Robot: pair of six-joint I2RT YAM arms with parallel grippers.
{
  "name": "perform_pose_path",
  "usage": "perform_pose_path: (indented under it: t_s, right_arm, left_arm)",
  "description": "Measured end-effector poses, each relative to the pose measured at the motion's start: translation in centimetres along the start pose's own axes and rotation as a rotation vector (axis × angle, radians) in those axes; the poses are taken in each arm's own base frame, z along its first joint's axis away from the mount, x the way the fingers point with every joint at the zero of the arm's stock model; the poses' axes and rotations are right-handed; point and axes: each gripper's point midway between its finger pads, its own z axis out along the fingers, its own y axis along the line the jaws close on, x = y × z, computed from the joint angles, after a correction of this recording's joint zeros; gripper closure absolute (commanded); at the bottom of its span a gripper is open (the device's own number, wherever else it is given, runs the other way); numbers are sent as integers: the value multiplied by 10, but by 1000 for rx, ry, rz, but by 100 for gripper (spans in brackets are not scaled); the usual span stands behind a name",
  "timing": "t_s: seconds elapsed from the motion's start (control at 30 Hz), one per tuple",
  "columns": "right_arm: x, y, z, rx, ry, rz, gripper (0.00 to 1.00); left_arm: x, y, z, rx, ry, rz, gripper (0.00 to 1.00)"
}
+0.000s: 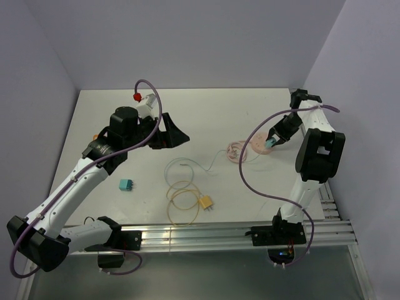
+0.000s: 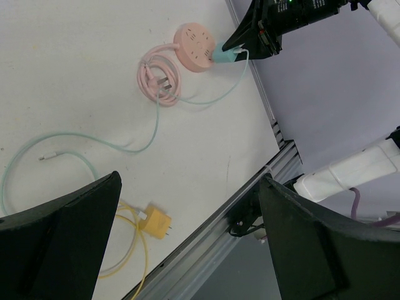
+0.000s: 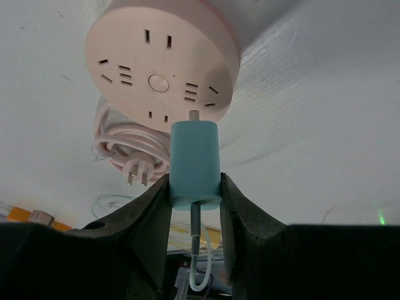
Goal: Insert the plug
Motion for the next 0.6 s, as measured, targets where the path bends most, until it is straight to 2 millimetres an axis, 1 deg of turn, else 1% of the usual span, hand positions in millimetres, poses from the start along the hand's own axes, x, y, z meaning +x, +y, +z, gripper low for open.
perform_pose_path:
  t_s: [0.13, 0.33, 0.6]
  right_arm:
    - [1, 1, 1, -16, 23, 18, 100]
    - [4, 3, 14, -19, 80, 37, 100]
    - [0, 8, 14, -26, 78, 46, 100]
  left_arm:
    - [0, -2, -1, 6, 0, -1, 3]
    - [-1, -4, -3, 13, -6, 1, 3]
    - [-1, -6, -4, 23, -5, 3, 3]
